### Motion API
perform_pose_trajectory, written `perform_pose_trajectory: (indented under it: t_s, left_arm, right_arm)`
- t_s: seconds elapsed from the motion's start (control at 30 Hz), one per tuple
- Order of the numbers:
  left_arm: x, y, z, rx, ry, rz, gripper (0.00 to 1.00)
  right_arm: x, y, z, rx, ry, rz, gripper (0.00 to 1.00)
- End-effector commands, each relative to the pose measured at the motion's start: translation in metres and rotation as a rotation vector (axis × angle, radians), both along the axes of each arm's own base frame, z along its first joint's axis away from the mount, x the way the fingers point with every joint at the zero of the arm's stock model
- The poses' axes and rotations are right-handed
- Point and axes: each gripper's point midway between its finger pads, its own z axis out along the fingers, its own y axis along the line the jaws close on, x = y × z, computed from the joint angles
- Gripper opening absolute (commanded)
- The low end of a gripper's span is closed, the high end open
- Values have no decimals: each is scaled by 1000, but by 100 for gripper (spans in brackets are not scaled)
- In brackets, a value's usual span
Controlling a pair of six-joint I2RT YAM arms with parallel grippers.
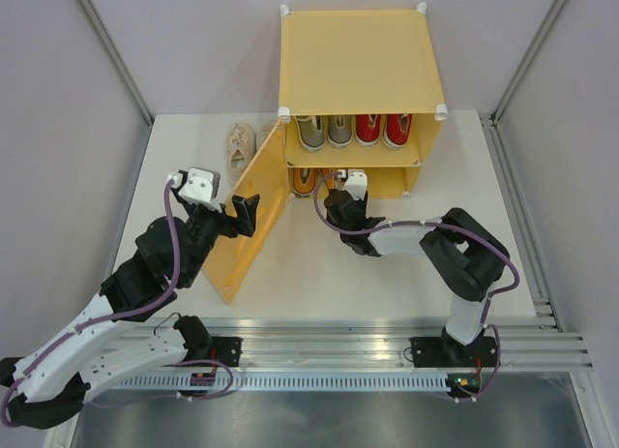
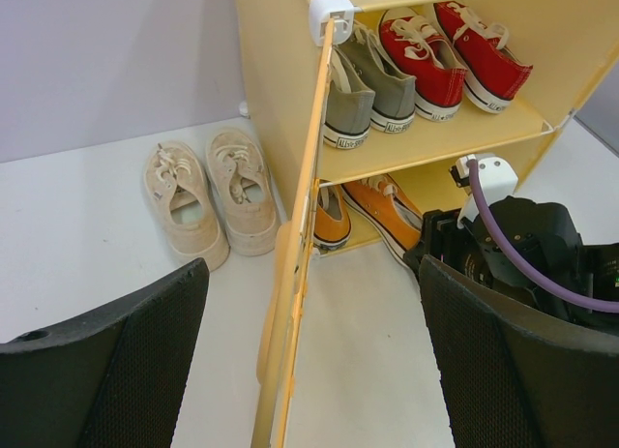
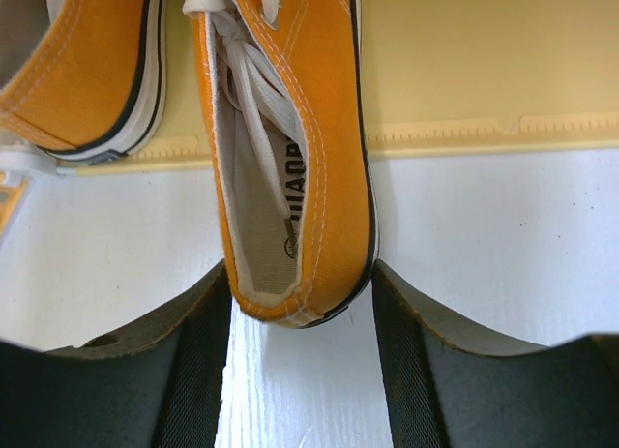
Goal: Place and organize the shoes in the shoe cabinet
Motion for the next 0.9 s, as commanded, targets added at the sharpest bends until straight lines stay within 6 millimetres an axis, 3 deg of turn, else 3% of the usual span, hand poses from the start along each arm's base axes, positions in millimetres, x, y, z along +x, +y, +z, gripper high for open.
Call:
perform_pose_trajectory:
  t_s: [0.0,0.13,0.33,0.63,0.87]
  left_arm:
    - [0,-3,-7,12,33,-12,92]
    - [-1,-2,-7,11,33,-11,92]
    - [-1,-3,-6,8,32,-17,92]
    - [-2,-3,-5,4,30,-22,92]
    - [-3,-4,-5,3,30,-25,92]
  right_arm:
    - [25,2,31,76,-100,-116,1]
    - [26,-11,23,76,-88,-215,1]
    - [30,-14,13,87,-77,-248,1]
    - [52,-21,22,96,-117,-295,1]
    - [75,-12,32,99,-147,-260,1]
